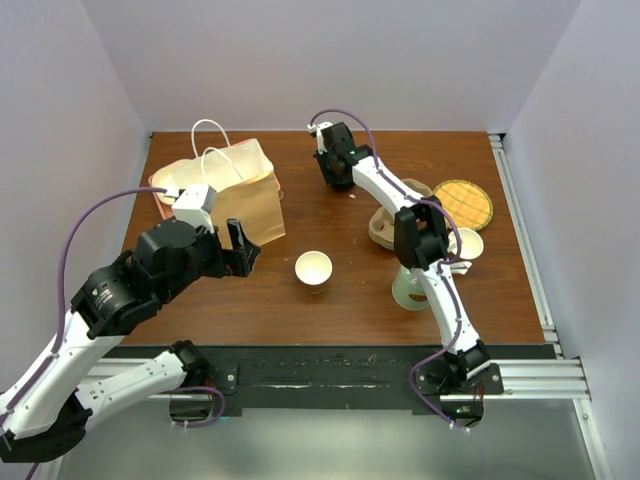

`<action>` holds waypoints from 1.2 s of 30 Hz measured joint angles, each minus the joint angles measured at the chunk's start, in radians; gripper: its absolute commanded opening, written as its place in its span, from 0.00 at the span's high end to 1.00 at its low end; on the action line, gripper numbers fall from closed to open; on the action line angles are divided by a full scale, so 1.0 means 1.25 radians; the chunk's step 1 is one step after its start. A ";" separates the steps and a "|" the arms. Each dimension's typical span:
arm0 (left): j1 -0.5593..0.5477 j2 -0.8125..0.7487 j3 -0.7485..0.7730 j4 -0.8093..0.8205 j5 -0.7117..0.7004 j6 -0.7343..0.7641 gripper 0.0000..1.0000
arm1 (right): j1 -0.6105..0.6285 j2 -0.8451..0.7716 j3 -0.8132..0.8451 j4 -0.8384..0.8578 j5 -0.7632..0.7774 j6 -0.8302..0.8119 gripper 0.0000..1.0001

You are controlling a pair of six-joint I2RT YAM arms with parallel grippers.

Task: Pack the takeout coffee

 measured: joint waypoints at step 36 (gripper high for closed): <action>0.000 0.032 -0.140 0.430 0.234 0.863 0.16 | 0.001 -0.938 -0.581 -0.164 -0.677 0.334 1.00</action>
